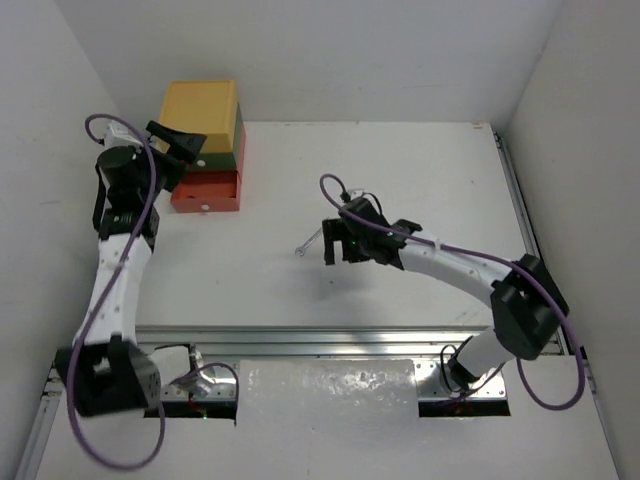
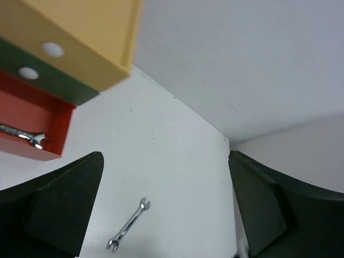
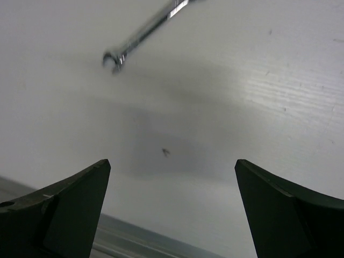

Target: Sort the tools into containers

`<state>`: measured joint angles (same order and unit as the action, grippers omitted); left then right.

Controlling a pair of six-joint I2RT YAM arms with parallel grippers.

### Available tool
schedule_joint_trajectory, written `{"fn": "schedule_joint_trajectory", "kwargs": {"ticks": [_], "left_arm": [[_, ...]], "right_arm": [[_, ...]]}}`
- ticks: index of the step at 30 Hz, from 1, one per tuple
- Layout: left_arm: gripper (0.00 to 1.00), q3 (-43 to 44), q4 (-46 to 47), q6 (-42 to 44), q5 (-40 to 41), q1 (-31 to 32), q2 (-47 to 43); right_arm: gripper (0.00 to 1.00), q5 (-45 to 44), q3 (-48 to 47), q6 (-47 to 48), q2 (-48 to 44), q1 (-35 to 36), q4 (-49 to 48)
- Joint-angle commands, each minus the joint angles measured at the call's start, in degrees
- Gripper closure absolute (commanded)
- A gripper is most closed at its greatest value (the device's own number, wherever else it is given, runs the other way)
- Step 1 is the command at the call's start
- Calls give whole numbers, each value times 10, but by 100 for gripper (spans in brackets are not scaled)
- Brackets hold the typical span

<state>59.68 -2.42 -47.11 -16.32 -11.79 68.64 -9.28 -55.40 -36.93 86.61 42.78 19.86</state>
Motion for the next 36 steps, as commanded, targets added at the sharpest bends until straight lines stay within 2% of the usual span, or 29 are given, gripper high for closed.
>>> {"fn": "schedule_joint_trajectory", "kwargs": {"ticks": [1,3,6,7,10,11,14,19,20,22,23,26,29,30,33,36], "left_arm": [[0,-48,-93,134,11,29,-106],[0,-63,-148,190,25,32,-141],[0,-76,-215,254,59,32,-196],[0,-88,-228,267,79,33,-222],[0,-144,-212,284,110,39,-271],[0,-152,-211,282,103,41,-279],[0,-144,-215,285,112,56,-282],[0,-142,-218,288,91,56,-263],[0,-141,-218,289,90,57,-262],[0,-142,-218,289,90,57,-265],[0,-142,-218,289,90,57,-268],[0,-144,-216,289,89,58,-275],[0,-145,-215,289,88,60,-272],[0,-144,-216,289,87,59,-272],[0,-144,-216,289,83,60,-272],[0,-149,-211,285,63,64,-274]], "right_arm": [[1,-136,-105,-153,67,12,80],[1,-170,-159,-176,107,19,100],[1,-216,-280,-221,213,22,183],[1,-218,-365,-247,277,22,216],[1,-219,-494,-252,375,27,307],[1,-223,-568,-255,431,26,349],[3,-224,-618,-259,488,21,358],[11,-191,-512,-260,482,22,273],[23,-182,-505,-264,485,20,263],[35,-161,-480,-274,490,7,250],[47,-144,-468,-271,490,1,238],[62,-63,-422,-258,494,-23,195],[67,-76,-435,-244,515,-28,221],[80,-70,-440,-234,524,-28,225],[100,-39,-403,-217,518,-34,191],[100,-17,-339,-154,493,-31,132]]}}
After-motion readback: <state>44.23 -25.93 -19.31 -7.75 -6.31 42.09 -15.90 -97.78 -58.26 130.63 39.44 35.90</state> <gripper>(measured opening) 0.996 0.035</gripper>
